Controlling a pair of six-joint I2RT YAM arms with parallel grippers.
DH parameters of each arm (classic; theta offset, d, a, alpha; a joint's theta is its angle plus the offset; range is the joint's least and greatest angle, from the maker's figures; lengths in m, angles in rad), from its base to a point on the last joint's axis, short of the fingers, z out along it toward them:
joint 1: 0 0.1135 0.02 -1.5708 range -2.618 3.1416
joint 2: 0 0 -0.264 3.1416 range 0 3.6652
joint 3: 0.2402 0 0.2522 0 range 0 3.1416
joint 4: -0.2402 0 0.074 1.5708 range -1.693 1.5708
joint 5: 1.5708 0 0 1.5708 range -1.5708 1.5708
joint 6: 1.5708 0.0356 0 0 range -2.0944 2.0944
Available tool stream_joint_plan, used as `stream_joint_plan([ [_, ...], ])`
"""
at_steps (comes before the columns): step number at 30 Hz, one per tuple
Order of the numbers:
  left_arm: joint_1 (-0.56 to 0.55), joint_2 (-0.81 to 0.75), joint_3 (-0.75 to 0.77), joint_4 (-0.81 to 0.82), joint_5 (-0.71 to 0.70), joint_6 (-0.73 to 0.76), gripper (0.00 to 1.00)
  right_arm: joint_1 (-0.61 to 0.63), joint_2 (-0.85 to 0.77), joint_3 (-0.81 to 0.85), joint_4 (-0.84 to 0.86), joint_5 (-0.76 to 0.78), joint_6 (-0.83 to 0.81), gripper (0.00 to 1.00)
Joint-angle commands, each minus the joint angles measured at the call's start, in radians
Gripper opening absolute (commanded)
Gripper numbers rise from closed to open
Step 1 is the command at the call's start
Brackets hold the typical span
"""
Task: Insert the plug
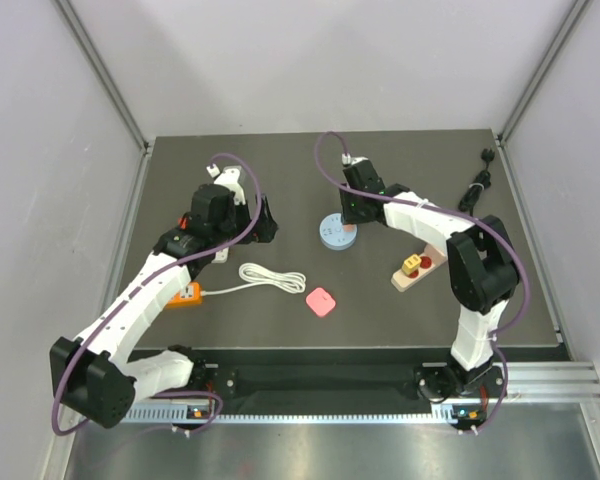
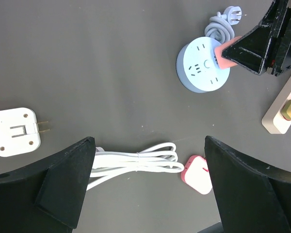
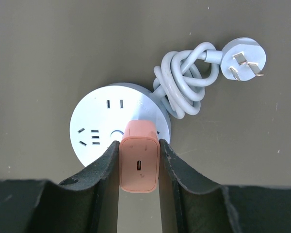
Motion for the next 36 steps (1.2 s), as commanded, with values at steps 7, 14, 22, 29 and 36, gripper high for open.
stream_joint_plan([
  [7,0.0,-0.016,-0.003,0.026,-0.027,0.021,0.98,0.043,0.06,0.035,0.014,0.1,-0.01,0.0],
  [14,0.0,-0.019,-0.003,0.026,-0.025,0.023,0.98,0.061,0.112,0.004,0.004,0.114,0.01,0.0],
  [22,0.0,-0.022,-0.003,0.02,-0.07,0.029,0.98,0.072,0.129,-0.005,-0.013,0.127,0.007,0.0],
  [29,0.0,-0.039,-0.011,0.023,-0.085,0.032,0.98,0.07,0.143,-0.046,-0.008,0.126,0.005,0.0],
  [36,0.0,-0.048,-0.011,0.026,-0.096,0.037,0.98,0.089,0.151,-0.092,0.003,0.126,0.028,0.0],
])
